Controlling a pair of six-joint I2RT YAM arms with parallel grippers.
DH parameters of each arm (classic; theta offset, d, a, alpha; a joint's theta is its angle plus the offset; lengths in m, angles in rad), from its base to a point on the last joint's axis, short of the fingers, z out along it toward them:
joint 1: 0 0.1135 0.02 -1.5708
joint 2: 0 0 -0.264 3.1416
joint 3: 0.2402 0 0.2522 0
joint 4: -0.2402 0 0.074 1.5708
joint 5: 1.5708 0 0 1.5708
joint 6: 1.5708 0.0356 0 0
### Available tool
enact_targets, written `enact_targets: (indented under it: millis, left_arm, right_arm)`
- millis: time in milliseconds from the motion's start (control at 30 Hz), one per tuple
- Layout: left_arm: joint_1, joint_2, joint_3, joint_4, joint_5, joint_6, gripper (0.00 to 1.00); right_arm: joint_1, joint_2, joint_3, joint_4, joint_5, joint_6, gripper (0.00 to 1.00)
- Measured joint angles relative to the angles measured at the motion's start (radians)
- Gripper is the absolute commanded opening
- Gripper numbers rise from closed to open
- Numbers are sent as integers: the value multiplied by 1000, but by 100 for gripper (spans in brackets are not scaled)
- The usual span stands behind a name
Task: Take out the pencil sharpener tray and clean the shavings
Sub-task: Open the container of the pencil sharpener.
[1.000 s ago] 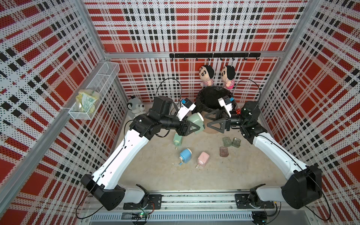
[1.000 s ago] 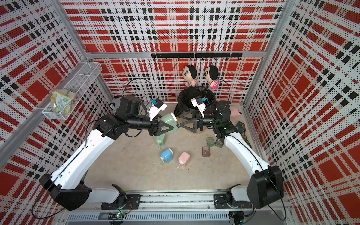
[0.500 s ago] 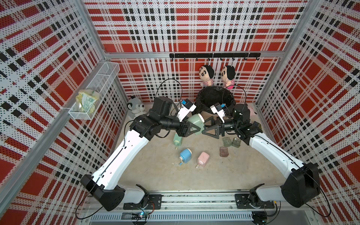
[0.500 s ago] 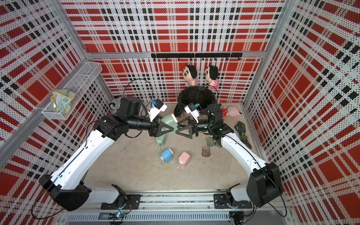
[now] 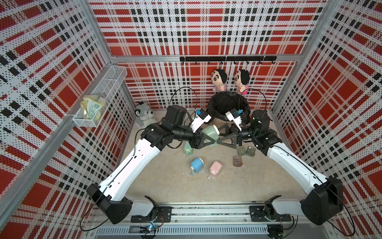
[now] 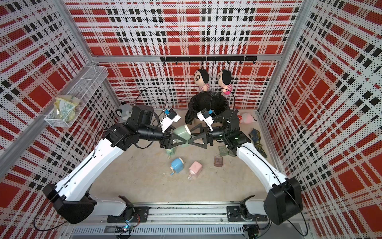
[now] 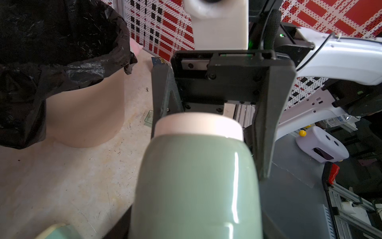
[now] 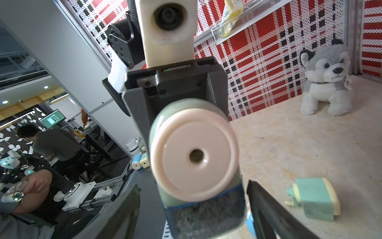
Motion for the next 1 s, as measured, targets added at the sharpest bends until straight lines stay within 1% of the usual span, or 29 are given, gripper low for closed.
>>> enact_targets:
  millis: [233, 433, 533, 633, 833, 867, 900, 933, 967, 1000]
  left_arm:
    - [-3, 0, 0, 0, 35, 0, 46]
    - [-3, 0, 0, 0, 47, 0, 45]
    - [-3, 0, 0, 0, 52, 0, 46]
    - [-3, 0, 0, -1, 63, 0, 45]
    - [-3, 1, 0, -16, 81, 0, 44]
    - [-3, 1, 0, -16, 83, 0, 44]
    - [-3, 1, 0, -16, 85, 0, 44]
    - [-3, 1, 0, -16, 88, 0, 44]
    - [-3, 1, 0, -16, 91, 0, 44]
    - [-3, 2, 0, -16, 95, 2, 43]
  right_arm:
    - [0, -31, -19, -3, -2, 1, 81]
    - [0, -31, -21, -3, -4, 0, 77]
    - [2, -31, -24, -3, -5, 0, 73]
    - [3, -31, -32, -3, -5, 1, 64]
    - [8, -40, -59, 24, -6, 5, 58]
    - [8, -43, -63, 31, -6, 9, 58]
    - [8, -46, -68, 45, -6, 18, 60]
    - [8, -48, -76, 66, -6, 34, 67]
    - [9, -51, -83, 82, -6, 44, 70]
    - [9, -54, -94, 106, -12, 64, 71]
